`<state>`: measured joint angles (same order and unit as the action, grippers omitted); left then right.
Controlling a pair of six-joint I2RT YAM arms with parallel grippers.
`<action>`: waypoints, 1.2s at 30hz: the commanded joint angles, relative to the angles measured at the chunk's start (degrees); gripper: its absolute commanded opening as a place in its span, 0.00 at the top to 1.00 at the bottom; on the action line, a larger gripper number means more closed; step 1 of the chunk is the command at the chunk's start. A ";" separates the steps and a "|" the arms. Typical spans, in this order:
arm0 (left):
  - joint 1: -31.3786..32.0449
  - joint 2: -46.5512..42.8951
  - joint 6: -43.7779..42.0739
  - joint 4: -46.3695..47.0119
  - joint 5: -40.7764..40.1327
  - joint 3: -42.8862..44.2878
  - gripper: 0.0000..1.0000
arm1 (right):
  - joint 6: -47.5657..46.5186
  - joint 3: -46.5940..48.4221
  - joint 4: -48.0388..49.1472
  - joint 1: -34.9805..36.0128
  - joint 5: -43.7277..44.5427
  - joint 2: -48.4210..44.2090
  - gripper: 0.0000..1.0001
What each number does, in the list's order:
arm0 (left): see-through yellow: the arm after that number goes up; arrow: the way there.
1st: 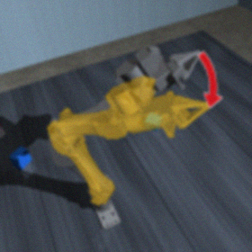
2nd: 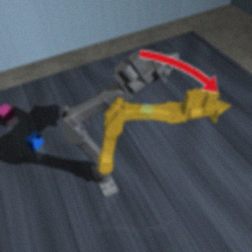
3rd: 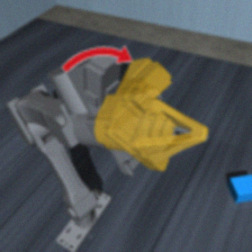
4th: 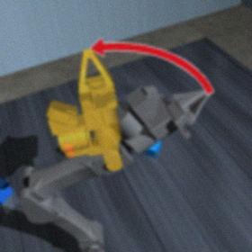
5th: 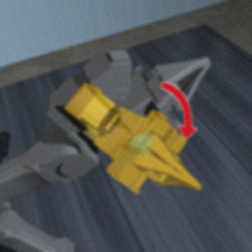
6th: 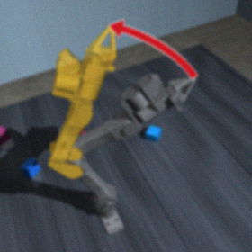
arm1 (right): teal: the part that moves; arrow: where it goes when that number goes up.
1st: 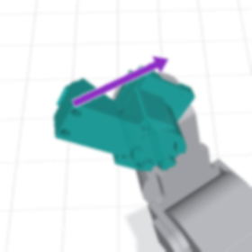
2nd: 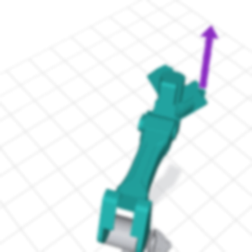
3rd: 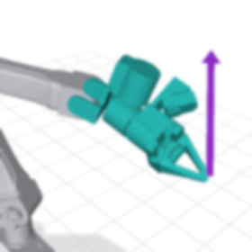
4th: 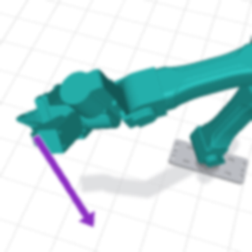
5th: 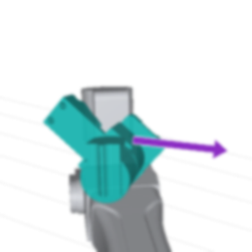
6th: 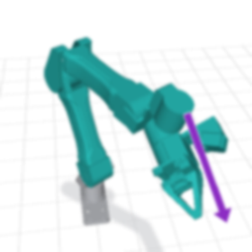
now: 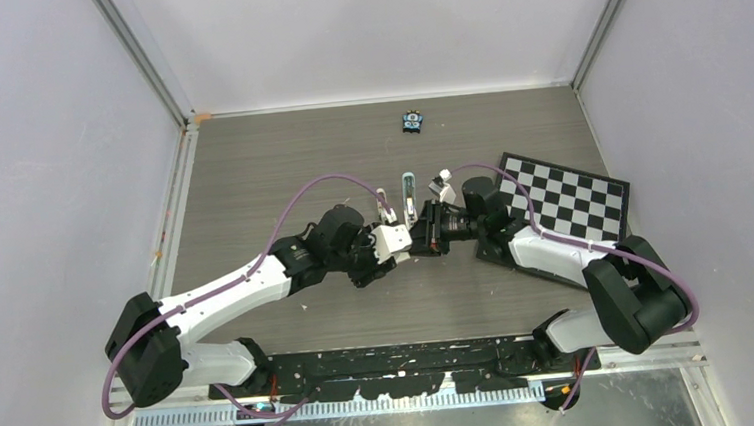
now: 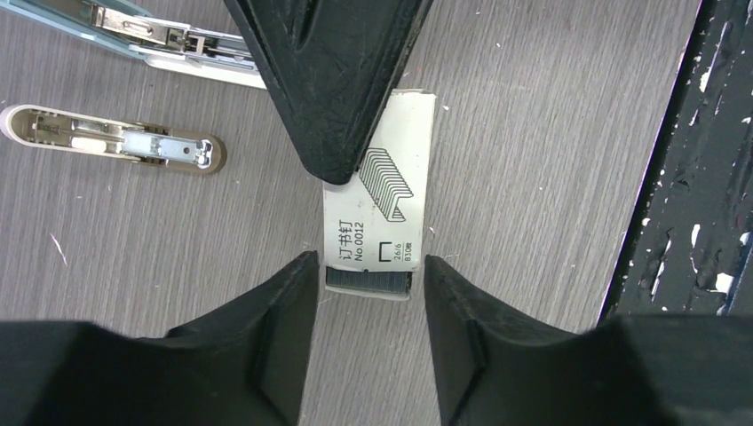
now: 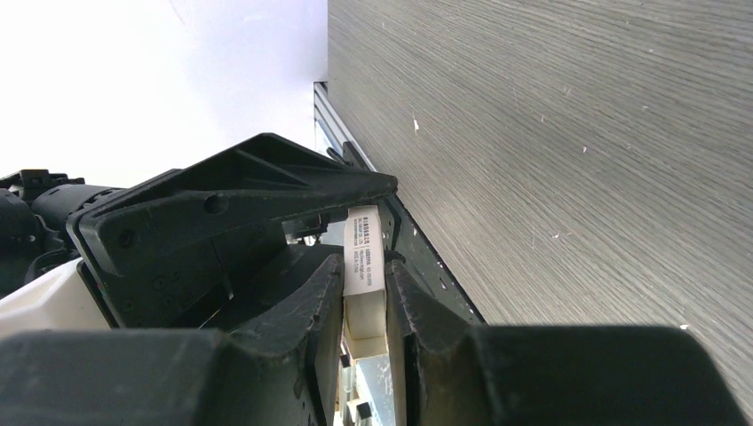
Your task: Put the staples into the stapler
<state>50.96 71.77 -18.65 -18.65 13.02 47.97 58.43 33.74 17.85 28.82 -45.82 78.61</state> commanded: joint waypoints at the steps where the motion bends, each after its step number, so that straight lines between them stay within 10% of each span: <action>1: -0.27 -0.50 -0.74 2.53 1.04 0.29 0.55 | 0.01 -0.46 3.13 0.24 -1.02 -1.44 0.72; 36: -0.23 0.14 -1.15 0.15 -1.94 -0.50 0.78 | -1.00 -1.65 1.86 -1.19 0.60 -1.70 0.69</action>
<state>50.96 72.01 -18.72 -19.09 11.55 47.72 58.63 32.34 18.83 28.25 -45.50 78.61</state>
